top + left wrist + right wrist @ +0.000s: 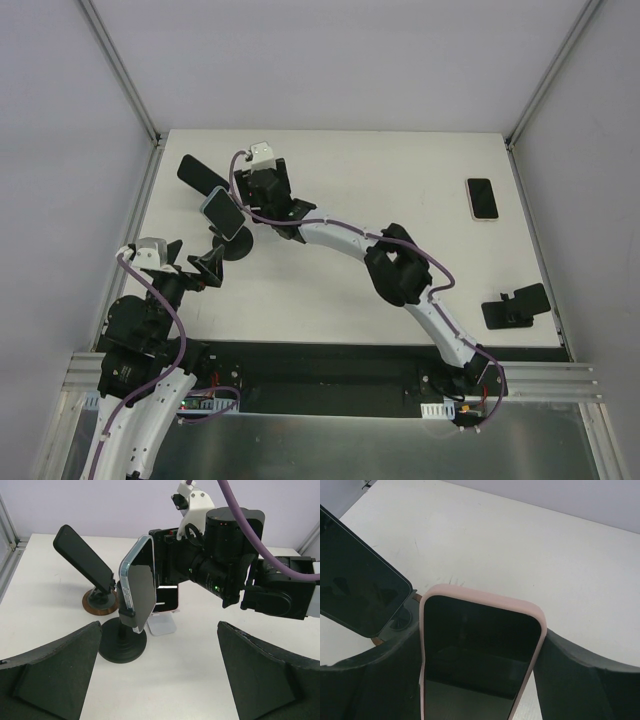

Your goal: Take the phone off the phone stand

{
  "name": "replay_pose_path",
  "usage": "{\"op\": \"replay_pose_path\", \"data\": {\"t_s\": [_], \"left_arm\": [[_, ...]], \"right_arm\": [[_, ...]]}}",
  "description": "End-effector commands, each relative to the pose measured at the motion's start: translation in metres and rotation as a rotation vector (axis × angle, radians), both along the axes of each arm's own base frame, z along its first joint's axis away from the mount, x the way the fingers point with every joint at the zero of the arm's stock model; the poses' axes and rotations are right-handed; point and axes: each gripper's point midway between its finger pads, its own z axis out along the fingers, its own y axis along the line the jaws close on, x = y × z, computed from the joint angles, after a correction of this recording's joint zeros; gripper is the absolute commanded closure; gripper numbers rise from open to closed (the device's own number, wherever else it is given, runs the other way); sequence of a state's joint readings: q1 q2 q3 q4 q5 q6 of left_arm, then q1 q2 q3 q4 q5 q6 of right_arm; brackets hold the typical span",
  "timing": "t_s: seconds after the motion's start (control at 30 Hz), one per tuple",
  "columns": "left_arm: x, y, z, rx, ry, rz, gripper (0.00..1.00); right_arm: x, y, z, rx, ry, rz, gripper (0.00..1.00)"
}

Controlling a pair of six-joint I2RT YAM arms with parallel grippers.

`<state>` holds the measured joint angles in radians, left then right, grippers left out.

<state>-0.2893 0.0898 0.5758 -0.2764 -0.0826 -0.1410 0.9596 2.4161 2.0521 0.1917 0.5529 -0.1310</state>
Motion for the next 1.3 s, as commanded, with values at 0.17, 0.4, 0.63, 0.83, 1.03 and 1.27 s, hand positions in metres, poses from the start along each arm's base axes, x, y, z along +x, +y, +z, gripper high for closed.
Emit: {"op": "replay_pose_path", "data": {"t_s": [0.17,0.4,0.63,0.83,1.03,1.27], "left_arm": [[-0.002,-0.001,0.014,0.001,-0.037,-0.010,0.01],[-0.002,-0.001,0.014,0.002,-0.040,-0.010,0.01],[-0.002,-0.001,0.014,0.002,-0.040,-0.010,0.01],[-0.002,-0.001,0.014,0.002,-0.040,-0.010,0.01],[-0.003,-0.001,0.015,0.004,-0.042,-0.008,0.01],[-0.003,0.000,0.015,0.004,-0.048,-0.008,0.01]], "right_arm": [[-0.015,-0.014,0.064,0.055,-0.085,0.045,0.60],[-0.030,-0.013,0.101,0.101,-0.118,0.142,0.75],[-0.049,-0.020,0.143,0.163,-0.157,0.211,0.82],[-0.053,-0.051,0.161,0.151,-0.170,0.218,0.87],[-0.036,-0.118,0.153,0.079,-0.112,0.158,0.88],[-0.016,-0.239,0.094,-0.095,0.093,-0.010,0.89]]}}
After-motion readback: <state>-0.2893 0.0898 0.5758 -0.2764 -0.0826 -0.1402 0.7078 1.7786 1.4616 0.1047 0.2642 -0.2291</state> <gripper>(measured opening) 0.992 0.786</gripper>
